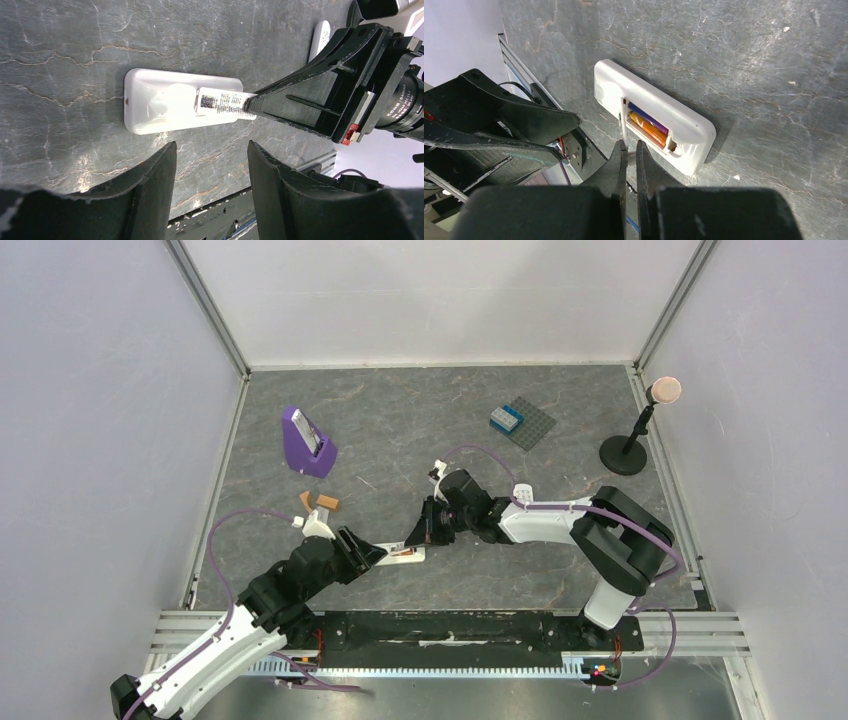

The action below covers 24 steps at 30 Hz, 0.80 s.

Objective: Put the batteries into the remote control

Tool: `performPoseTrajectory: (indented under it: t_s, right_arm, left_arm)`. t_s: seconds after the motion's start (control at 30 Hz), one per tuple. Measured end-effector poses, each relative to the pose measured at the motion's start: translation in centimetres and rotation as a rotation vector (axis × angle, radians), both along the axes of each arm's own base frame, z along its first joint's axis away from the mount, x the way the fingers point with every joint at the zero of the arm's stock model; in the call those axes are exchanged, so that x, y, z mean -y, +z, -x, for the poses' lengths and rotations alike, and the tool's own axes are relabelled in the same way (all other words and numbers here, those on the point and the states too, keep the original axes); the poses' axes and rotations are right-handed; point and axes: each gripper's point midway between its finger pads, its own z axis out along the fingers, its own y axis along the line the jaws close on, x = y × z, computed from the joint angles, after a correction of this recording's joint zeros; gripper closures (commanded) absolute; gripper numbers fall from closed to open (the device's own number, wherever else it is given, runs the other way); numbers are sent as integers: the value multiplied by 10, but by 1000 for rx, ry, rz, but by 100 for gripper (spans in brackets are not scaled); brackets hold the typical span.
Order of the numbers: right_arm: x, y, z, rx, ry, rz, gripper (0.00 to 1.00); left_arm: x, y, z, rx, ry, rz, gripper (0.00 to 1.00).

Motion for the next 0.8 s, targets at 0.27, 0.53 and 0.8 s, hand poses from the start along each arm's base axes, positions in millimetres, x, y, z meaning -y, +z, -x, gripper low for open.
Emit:
performPoseTrajectory:
  t_s: [0.27, 0.53, 0.8]
  right_arm:
    - [1, -2, 0, 0, -4, 10, 100]
    - [2, -5, 0, -8, -2, 15, 100]
    - [1, -5, 2, -15, 6, 11, 100]
  left_arm:
    - [0, 0, 0, 0, 0, 0, 40]
    - [0, 0, 0, -1, 1, 1, 40]
    - [0, -5, 1, -13, 7, 2, 40]
